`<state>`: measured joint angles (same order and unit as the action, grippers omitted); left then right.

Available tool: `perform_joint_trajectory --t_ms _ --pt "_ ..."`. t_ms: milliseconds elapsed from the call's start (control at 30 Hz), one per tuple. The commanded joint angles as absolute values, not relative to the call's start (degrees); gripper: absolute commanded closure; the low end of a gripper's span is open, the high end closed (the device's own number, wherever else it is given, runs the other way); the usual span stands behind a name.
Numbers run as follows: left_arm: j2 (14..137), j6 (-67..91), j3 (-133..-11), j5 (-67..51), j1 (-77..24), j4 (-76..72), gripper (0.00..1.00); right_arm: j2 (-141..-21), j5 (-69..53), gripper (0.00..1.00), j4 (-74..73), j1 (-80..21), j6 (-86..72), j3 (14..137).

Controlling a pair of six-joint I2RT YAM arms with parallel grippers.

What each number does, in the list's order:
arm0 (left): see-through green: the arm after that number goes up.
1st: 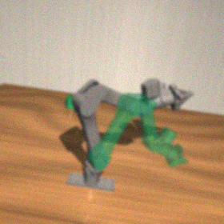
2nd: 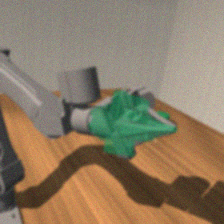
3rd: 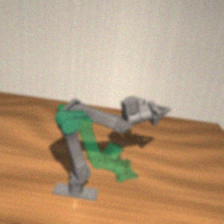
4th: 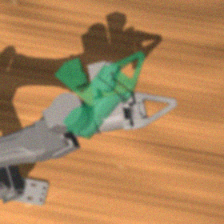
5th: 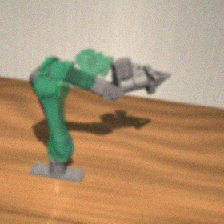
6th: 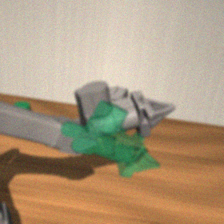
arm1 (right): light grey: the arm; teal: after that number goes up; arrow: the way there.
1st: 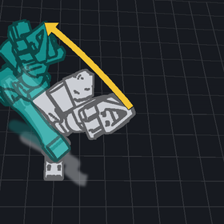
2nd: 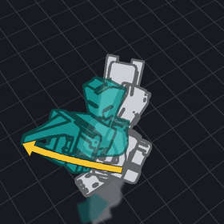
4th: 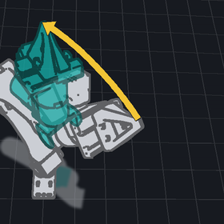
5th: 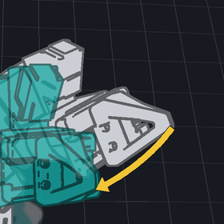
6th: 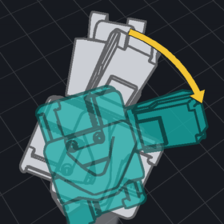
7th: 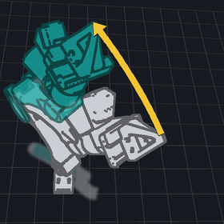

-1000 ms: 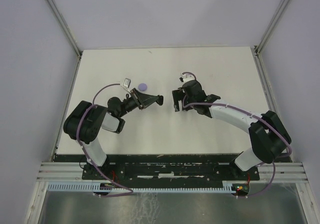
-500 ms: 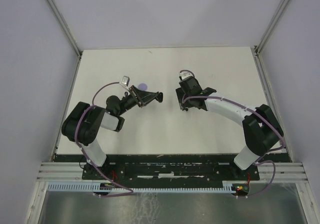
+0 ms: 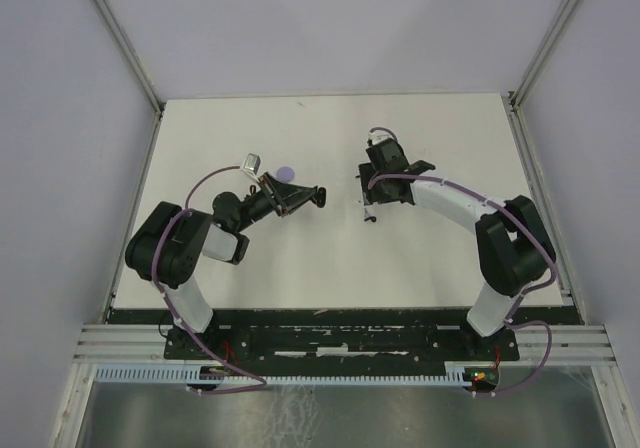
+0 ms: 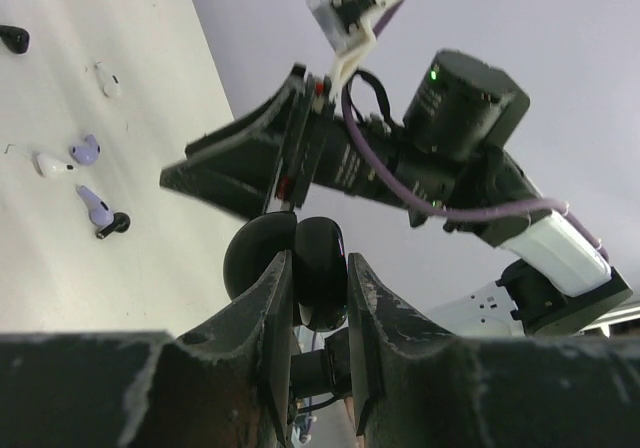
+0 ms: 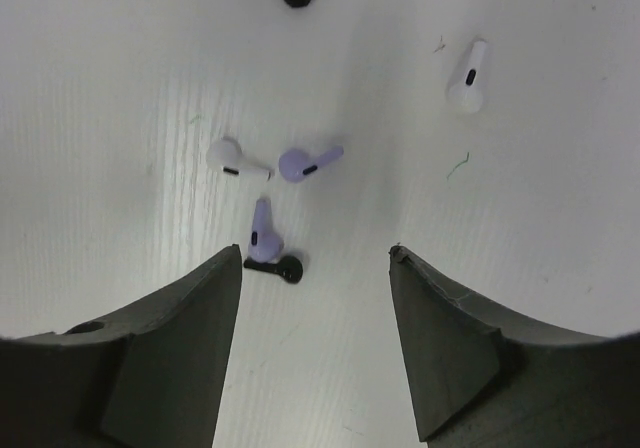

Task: Insert the wireless bluetooth earbuds into the charging case
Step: Pick up the earbud from the center of the board.

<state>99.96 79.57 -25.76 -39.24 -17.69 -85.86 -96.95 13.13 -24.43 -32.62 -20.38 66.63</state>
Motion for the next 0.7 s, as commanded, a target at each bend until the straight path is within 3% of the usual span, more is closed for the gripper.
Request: perform_joint_trajectory --t_ms 0,300,667 --pt "101.34 82.49 -25.56 -40.39 -17.31 -91.90 0.97 -103.07 8.25 0.31 -24.21 -29.55 -24.39 77.02" --pt "101.09 83.15 -24.71 -41.00 -16.75 -93.12 0.97 -112.99 8.03 0.32 -26.95 -29.51 -23.92 86.30" --pt "102.03 83.93 -24.30 -41.40 -16.27 -94.83 0.97 -108.52 7.43 0.32 -26.71 -29.54 -22.67 80.42"
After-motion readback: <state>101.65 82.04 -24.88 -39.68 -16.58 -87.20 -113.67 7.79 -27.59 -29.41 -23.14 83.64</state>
